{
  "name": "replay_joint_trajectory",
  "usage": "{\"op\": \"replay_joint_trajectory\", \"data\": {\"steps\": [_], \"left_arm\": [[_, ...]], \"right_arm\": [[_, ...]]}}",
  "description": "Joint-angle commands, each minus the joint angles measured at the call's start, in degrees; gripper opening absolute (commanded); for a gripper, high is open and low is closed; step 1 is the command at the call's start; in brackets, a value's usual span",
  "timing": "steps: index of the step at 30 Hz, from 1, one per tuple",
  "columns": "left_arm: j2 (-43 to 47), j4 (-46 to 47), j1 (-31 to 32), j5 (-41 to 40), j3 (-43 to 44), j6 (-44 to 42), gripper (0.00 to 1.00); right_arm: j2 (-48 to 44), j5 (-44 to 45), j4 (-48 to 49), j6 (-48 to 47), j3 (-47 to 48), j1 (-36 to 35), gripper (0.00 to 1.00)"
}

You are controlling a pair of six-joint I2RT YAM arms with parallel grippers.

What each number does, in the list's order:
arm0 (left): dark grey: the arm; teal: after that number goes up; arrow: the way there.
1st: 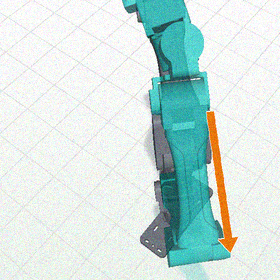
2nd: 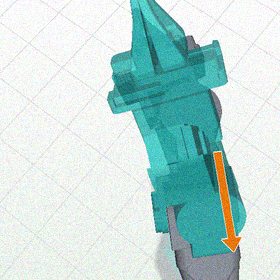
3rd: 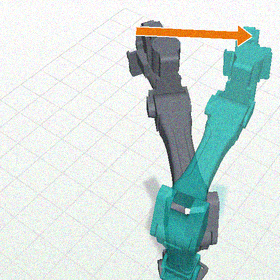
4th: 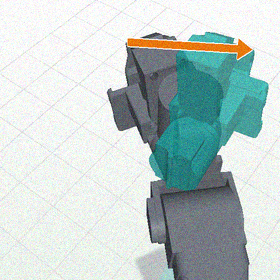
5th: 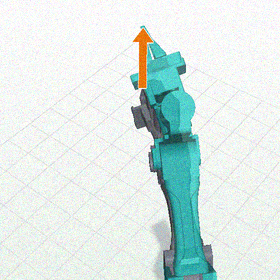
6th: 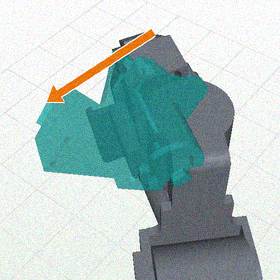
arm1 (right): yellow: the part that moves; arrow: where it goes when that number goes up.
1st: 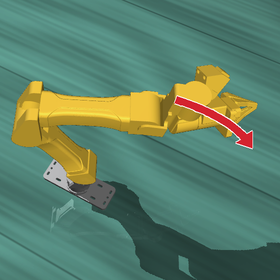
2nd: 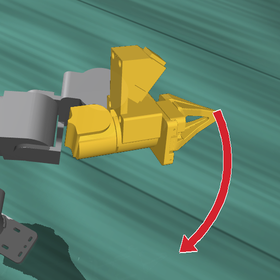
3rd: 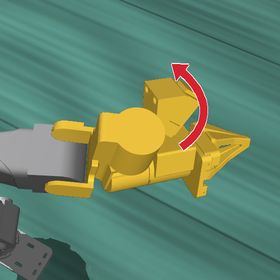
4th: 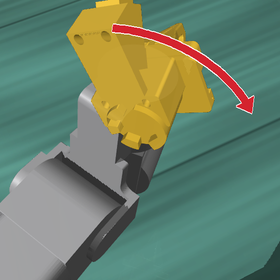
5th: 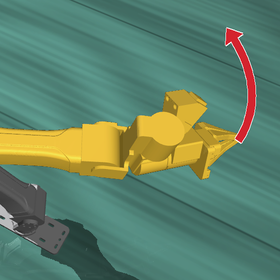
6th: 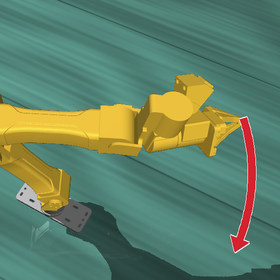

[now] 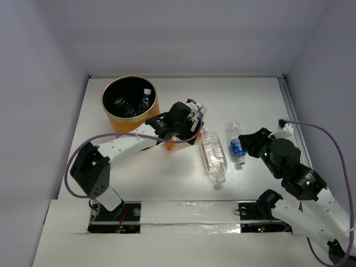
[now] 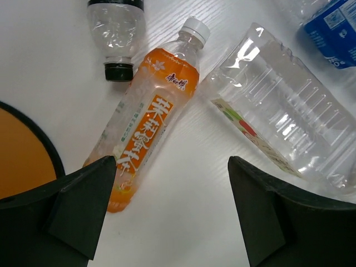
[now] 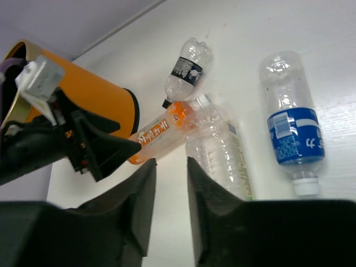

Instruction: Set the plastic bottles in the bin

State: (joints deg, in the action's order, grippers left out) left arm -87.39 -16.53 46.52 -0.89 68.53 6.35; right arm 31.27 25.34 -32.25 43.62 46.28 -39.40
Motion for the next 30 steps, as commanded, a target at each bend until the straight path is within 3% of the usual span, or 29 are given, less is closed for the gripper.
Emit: {"op": "replay_joint_trajectory", "data": {"steps": [1, 13, 17, 24, 27, 30], "left_arm": [[-4.35, 1.16, 0.32, 2.62, 5.28, -3.35, 0.8], [-16.14, 1.86, -1.96, 1.41, 8.55, -5.38, 0.82], [-17.89, 3.17, -1.96, 1.41, 7.15, -4.77, 0.82], [-20.09, 3.52, -1.96, -0.35, 5.65, -4.59, 0.81], [-19.74, 4.14, -1.96, -0.26, 4.95, -4.24, 0.77], [-18.87, 3.88, -1.96, 0.53, 4.51, -3.72, 0.6]], "right_arm": [[-2.87, 2.08, -4.66, 3.14, -0.84, 0.11, 0.38], [-9.47, 0.41, -9.59, 4.55, -2.6, 0.11, 0.58], [-6.15, -0.38, -9.59, 4.64, -2.6, 0.11, 0.68], [4.47, 0.93, -9.32, 4.11, -2.25, 0.11, 0.77], [9.5, 1.9, -7.84, 1.92, -0.5, 0.81, 0.79], [14.95, -0.45, -4.68, -1.94, 0.82, 5.28, 0.81]]}}
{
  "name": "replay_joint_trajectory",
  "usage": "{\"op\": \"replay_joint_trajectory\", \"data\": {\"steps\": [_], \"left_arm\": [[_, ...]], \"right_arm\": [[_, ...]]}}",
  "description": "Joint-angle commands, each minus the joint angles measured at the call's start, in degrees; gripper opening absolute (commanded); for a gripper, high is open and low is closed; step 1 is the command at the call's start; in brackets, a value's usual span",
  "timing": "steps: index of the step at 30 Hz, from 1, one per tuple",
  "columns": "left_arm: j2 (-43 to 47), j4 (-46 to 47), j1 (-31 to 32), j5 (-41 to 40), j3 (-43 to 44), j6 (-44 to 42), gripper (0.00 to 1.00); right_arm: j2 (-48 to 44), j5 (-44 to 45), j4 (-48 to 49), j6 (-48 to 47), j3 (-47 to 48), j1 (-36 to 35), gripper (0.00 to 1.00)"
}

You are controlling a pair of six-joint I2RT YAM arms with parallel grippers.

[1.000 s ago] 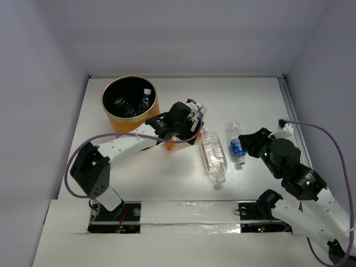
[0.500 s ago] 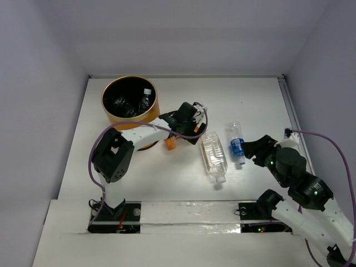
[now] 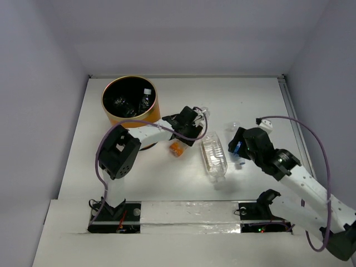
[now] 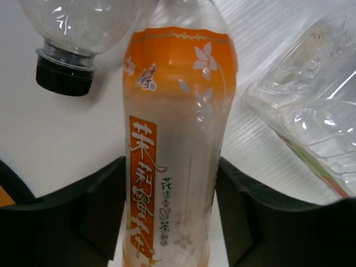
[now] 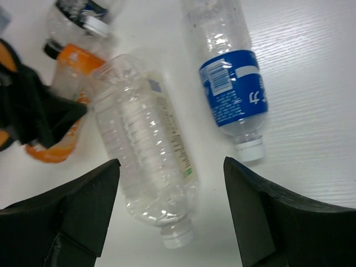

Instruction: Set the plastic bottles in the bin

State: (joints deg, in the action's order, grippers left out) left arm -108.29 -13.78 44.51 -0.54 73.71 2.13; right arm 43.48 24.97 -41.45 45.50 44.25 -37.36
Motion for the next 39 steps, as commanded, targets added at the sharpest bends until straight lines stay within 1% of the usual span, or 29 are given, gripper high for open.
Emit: {"op": "replay_joint_trajectory", "data": {"steps": [1, 2, 3, 4, 5, 6, 8, 9, 14, 16, 17, 19, 20, 22, 23, 26, 27, 30, 31, 32, 34, 35, 37, 38, 39], "left_arm": [[2.38, 0.95, 0.05, 0.27, -0.76, 0.77, 0.52], [3.51, 1.04, 0.05, 0.18, -1.37, 1.03, 0.49], [4.39, 0.86, 0.05, 0.18, -1.73, 1.73, 0.47], [5.19, 0.86, 0.05, 0.27, -2.08, 2.08, 0.45], [7.2, 0.77, 0.05, 1.49, -2.78, 2.61, 0.45], [8.26, 0.51, 0.05, 2.37, -3.05, 3.14, 0.44], [11.94, 0.16, 0.05, 2.82, -3.84, 4.89, 0.44], [13.27, -0.19, 0.05, 3.08, -3.93, 5.34, 0.44], [21.96, -2.3, 0.58, 3.26, -2.79, 7.97, 0.43], [24.52, -3.53, 0.58, 4.22, -1.65, 8.33, 0.43], [27.31, -3.88, 0.58, 4.49, -0.25, 8.68, 0.43], [29.97, -5.29, 0.58, 4.93, 1.69, 8.94, 0.43], [32.5, -5.9, 0.58, 4.67, 4.13, 9.03, 0.43], [34.54, -7.13, 0.58, 3.53, 6.87, 9.38, 0.42], [36.38, -7.31, 0.58, 3.0, 9.49, 9.56, 0.42], [38.5, -7.84, -3.19, 2.21, 13.46, 10.79, 0.42], [38.85, -7.84, -5.99, 1.6, 15.82, 10.96, 0.42], [39.82, -6.09, -11.62, 1.06, 18.48, 11.14, 0.42], [39.82, -5.65, -15.29, 0.63, 18.92, 11.05, 0.42], [39.48, -4.42, -17.07, -1.73, 19.27, 10.7, 0.42], [38.86, -3.1, -20.59, -1.66, 19.36, 10.61, 0.42], [37.99, -2.49, -23.74, -1.23, 19.28, 10.61, 0.42], [37.28, -0.82, -26.31, -1.83, 18.84, 10.53, 0.42], [37.01, 0.15, -29.02, -1.92, 17.27, 10.53, 0.42], [37.01, 2.59, -30.26, -1.75, 16.04, 10.61, 0.42]], "right_arm": [[5.18, -1.49, 5.67, -6.53, 3.03, 5.0, 0.81], [6.42, -3.24, 6.9, -8.04, 3.12, 6.85, 0.82], [7.92, -5.35, 8.22, -9.71, 3.12, 11.22, 0.82], [9.76, -9.37, 10.14, -12.68, 3.38, 13.44, 0.83], [13.87, -11.07, 10.42, -14.1, 3.91, 15.37, 0.84], [16.0, -12.56, 10.77, -15.42, 5.57, 17.91, 0.85], [20.04, -15.65, 10.52, -19.38, 7.86, 19.34, 0.87], [23.45, -16.44, 10.25, -20.35, 10.22, 19.35, 0.88], [33.49, -22.5, 8.85, -25.01, 17.0, 22.15, 0.93], [37.96, -22.69, 7.62, -26.24, 19.54, 23.12, 0.93], [39.21, -22.51, 7.18, -27.55, 20.26, 24.26, 0.94], [42.19, -21.46, 5.78, -28.44, 21.57, 25.14, 0.94], [42.82, -21.8, 5.59, -29.14, 22.19, 25.84, 0.94], [44.31, -23.29, 5.16, -29.85, 22.63, 25.85, 0.94], [46.32, -23.91, 4.89, -30.37, 23.24, 25.85, 0.94], [49.84, -26.46, 4.89, -30.55, 23.69, 25.85, 0.93], [50.38, -26.55, 5.15, -30.29, 24.04, 25.85, 0.92], [51.96, -28.13, 5.94, -29.76, 24.3, 25.85, 0.87], [52.49, -28.74, 5.94, -29.68, 24.48, 25.85, 0.86], [53.28, -28.84, 6.03, -29.59, 24.57, 25.85, 0.84], [53.98, -29.1, 6.29, -29.5, 24.66, 25.85, 0.83], [54.16, -28.93, 6.47, -29.33, 24.57, 25.85, 0.83], [54.42, -28.58, 7.34, -28.89, 23.78, 25.85, 0.83], [54.43, -28.58, 7.79, -28.71, 23.43, 25.85, 0.81], [54.34, -28.66, 8.49, -28.71, 22.9, 25.85, 0.8]]}}
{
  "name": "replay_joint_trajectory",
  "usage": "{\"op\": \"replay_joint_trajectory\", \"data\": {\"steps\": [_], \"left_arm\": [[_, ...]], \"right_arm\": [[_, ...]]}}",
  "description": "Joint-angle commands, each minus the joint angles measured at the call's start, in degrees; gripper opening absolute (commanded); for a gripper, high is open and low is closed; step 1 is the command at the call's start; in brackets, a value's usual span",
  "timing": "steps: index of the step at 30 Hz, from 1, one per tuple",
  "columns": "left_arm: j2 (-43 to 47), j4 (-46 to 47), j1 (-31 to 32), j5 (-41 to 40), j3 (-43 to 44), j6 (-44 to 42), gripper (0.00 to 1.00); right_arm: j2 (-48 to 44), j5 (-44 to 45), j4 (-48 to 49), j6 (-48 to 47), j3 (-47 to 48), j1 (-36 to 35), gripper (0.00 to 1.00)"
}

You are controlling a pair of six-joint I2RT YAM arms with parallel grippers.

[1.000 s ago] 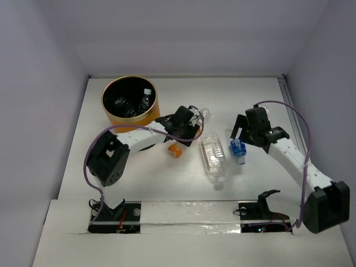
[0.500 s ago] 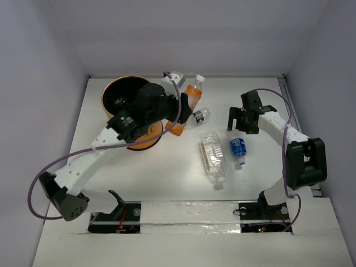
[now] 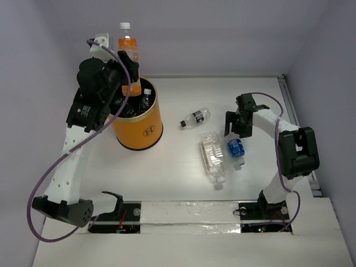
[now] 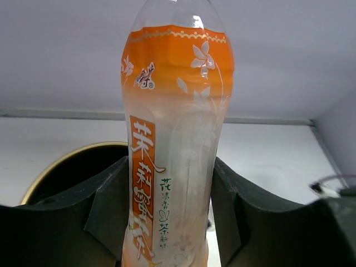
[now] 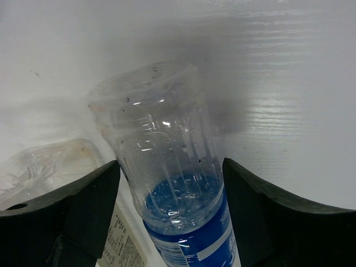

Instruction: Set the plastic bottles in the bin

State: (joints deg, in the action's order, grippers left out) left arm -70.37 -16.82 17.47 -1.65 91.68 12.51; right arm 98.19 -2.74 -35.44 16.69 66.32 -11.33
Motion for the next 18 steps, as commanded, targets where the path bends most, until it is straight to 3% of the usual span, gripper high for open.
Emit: {"op": "replay_joint_trajectory", "data": {"steps": [1, 4, 7, 9, 13, 16, 18], "left_arm": [[-1.0, 7.05, -4.37, -0.55, -3.25, 0.41, 0.43], [-1.26, 11.01, -7.45, 0.42, -7.91, 0.85, 0.45], [-0.91, 14.7, -7.98, 0.6, -12.56, 1.28, 0.47], [0.05, 16.37, -7.98, 0.42, -15.98, 1.64, 0.49], [1.63, 18.13, -7.98, 0.51, -19.87, 1.99, 0.62], [2.6, 18.4, -7.98, 0.86, -21.54, 2.08, 0.78], [2.96, 17.62, -8.5, 1.38, -21.19, 2.34, 0.82]], "right_arm": [[-0.72, -1.12, 3.61, 0.36, 0.39, -0.18, 0.78], [-0.81, -0.77, 4.5, 0.54, -0.49, -0.18, 0.7], [-1.68, -0.68, 5.46, 1.15, -1.2, -0.18, 0.68], [-4.31, 0.36, 5.99, 1.94, -1.55, -0.18, 0.61], [-12.31, 4.66, 5.83, 2.65, 0.37, -0.18, 0.6], [-18.1, 6.43, 3.29, 2.56, 6.06, -0.18, 0.61], [-20.14, 4.95, 2.14, 3.17, 9.51, -0.18, 0.61]]}}
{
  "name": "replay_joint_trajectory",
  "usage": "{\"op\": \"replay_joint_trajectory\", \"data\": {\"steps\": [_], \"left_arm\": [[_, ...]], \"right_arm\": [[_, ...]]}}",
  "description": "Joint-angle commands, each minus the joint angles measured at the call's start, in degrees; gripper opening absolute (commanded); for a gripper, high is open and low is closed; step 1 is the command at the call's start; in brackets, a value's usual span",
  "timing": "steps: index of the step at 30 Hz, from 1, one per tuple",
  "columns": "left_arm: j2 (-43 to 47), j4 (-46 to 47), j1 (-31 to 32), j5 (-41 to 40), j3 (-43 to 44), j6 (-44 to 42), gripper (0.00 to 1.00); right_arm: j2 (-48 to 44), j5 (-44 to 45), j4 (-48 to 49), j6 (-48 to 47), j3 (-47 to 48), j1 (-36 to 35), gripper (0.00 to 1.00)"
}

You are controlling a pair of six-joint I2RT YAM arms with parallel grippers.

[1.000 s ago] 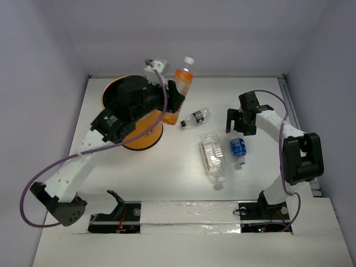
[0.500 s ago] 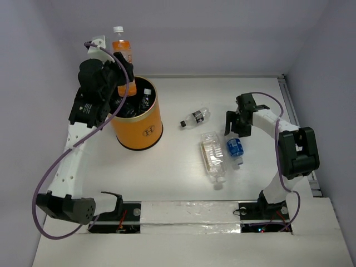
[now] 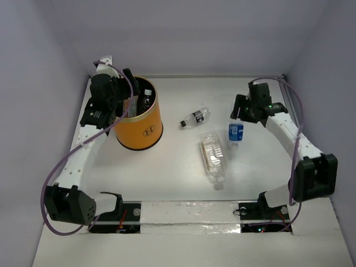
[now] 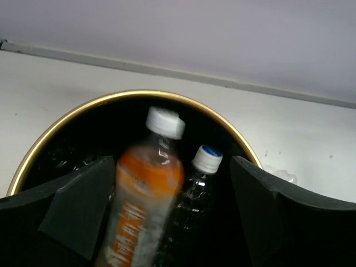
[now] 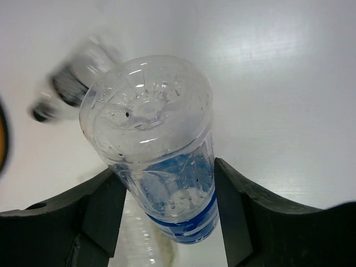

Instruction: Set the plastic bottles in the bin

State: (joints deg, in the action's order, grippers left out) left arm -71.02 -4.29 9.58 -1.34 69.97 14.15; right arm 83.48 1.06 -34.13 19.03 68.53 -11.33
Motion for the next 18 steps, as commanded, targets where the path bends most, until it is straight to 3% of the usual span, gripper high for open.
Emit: {"op": "replay_joint_trajectory", "data": {"steps": [1, 5, 9, 13, 18], "left_arm": [[3.61, 4.74, -0.62, 1.08, 0.86, 0.7, 0.84], [3.88, 1.14, -0.62, 6.69, 4.37, 1.67, 0.87], [5.8, -1.86, -0.62, 13.98, 7.55, 6.22, 0.84], [10.46, 0.25, -0.62, 14.8, 6.14, 11.68, 0.72], [11.52, -1.51, -0.62, 14.17, 13.51, 15.54, 0.54]], "right_arm": [[-7.0, -1.39, 0.65, 1.53, 10.36, -0.18, 0.61], [-10.08, -8.94, 4.76, 8.46, 14.77, -0.18, 0.6], [-10.01, -13.27, 12.76, 14.98, 18.9, -5.35, 0.6], [-4.22, -12.75, 21.18, 19.29, 26.81, -13.61, 0.61], [6.5, -10.91, 27.79, 23.6, 38.85, -23.02, 0.61]]}}
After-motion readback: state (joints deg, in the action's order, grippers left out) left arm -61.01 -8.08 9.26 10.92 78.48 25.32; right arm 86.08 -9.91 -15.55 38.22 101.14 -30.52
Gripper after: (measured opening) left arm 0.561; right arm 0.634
